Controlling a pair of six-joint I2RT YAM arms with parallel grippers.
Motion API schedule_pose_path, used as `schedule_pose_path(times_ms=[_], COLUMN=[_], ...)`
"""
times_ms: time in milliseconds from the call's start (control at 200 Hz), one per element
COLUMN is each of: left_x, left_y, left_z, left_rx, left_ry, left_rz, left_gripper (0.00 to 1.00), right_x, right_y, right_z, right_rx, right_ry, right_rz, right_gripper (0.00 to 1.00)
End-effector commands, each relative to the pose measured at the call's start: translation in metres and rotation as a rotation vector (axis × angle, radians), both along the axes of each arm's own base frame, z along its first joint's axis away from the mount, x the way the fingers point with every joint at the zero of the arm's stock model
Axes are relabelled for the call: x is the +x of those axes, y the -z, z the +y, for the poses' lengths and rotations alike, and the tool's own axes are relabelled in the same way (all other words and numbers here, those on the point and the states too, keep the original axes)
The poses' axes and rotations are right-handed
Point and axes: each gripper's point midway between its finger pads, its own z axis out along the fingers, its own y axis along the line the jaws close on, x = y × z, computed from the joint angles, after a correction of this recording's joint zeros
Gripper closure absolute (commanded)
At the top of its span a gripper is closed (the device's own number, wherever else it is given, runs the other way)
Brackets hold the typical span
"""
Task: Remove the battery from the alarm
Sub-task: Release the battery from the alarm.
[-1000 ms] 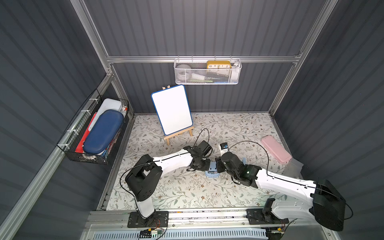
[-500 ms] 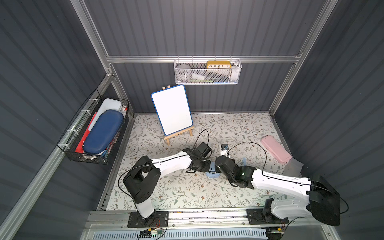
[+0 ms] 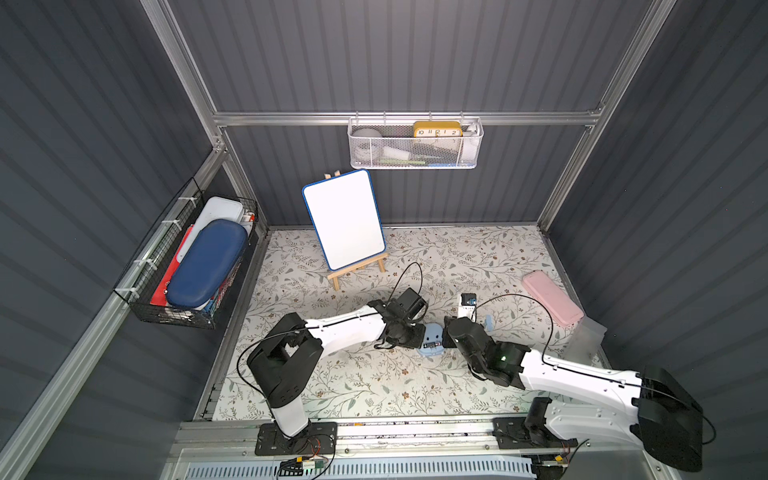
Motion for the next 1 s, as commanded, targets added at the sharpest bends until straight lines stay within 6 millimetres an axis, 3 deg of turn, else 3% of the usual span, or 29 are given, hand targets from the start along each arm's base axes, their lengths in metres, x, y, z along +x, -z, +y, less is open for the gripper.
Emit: schedule_pose_path(times_ms=[0,190,705,996], left_x=[-0.021,-0.018,-0.018,-0.018], left_y=[0.038,0.044,0.046,0.048], left_z=[0.028,0.025,0.026,0.026], left_rx=[0.156,0.169,0.177,0.178], left_ry=[-0.009,-0.011,-0.005,-0.004], left_rz=[0.103,0.104,0.104,0.104], left_gripper=[0.99,0.99,1.00,1.00], right_x=[-0.006,-0.006,0.000,0.005], right_y=[0.018,0.022,0.016,0.029], right_z=[-0.009,-0.005,-0.014,-0.026], right_rx=[0.053,0.248,0.384,0.430], right_ry=[-0.032,-0.136,-0.095,-0.042], right_rz=[0.063,0.111,0.067,0.088], right_gripper=[1.00,1.00,1.00,1.00])
